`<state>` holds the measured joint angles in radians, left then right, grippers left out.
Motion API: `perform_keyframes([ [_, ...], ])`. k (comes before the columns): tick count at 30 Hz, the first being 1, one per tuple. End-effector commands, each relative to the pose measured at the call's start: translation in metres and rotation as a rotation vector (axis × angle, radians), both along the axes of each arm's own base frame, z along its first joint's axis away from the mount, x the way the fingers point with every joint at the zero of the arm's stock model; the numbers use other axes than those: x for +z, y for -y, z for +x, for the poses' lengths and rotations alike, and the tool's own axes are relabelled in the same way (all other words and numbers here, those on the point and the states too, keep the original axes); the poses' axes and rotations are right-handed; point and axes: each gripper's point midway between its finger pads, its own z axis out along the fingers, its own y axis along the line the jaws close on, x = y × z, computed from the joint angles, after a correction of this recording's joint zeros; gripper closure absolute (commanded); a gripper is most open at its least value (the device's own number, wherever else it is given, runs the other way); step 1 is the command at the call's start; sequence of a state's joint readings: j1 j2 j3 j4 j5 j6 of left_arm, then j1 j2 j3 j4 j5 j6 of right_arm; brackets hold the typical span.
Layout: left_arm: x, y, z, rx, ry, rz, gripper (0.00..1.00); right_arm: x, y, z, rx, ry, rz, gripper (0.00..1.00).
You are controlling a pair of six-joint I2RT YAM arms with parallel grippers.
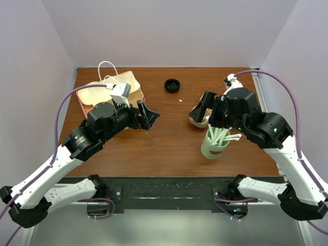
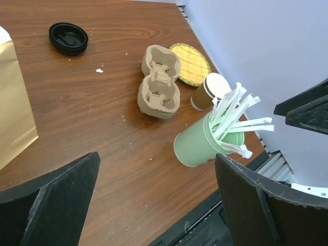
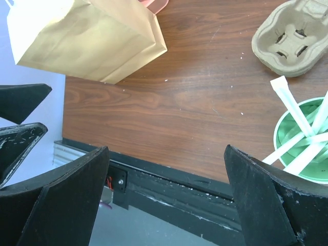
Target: Pack the takeout coffee
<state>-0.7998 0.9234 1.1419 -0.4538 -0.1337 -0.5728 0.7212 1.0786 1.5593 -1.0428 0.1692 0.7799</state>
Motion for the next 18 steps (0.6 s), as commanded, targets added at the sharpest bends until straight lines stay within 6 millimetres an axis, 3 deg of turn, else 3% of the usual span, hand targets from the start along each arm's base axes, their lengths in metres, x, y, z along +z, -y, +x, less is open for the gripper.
perform_keyframes([
  [1, 0.019, 0.007, 0.000, -0.019, 0.037, -0.090, 0.00, 0.018, 0.009, -0.004, -0.035, 0.050, 0.050, 0.01],
  [7, 0.027, 0.004, 0.007, 0.011, 0.063, -0.062, 0.00, 0.016, 0.012, -0.001, -0.072, 0.050, 0.056, 0.01],
  [11, 0.025, 0.000, 0.009, 0.021, 0.076, -0.027, 0.00, 0.035, 0.013, 0.012, -0.106, 0.119, 0.072, 0.01],
  [14, 0.020, -0.003, 0.011, 0.038, 0.080, -0.005, 0.00, 0.049, 0.026, 0.024, -0.142, 0.206, -0.005, 0.02],
  [18, 0.014, -0.004, 0.013, 0.044, 0.063, 0.029, 0.00, 0.053, 0.073, 0.044, -0.370, 0.262, -0.192, 0.05],
])
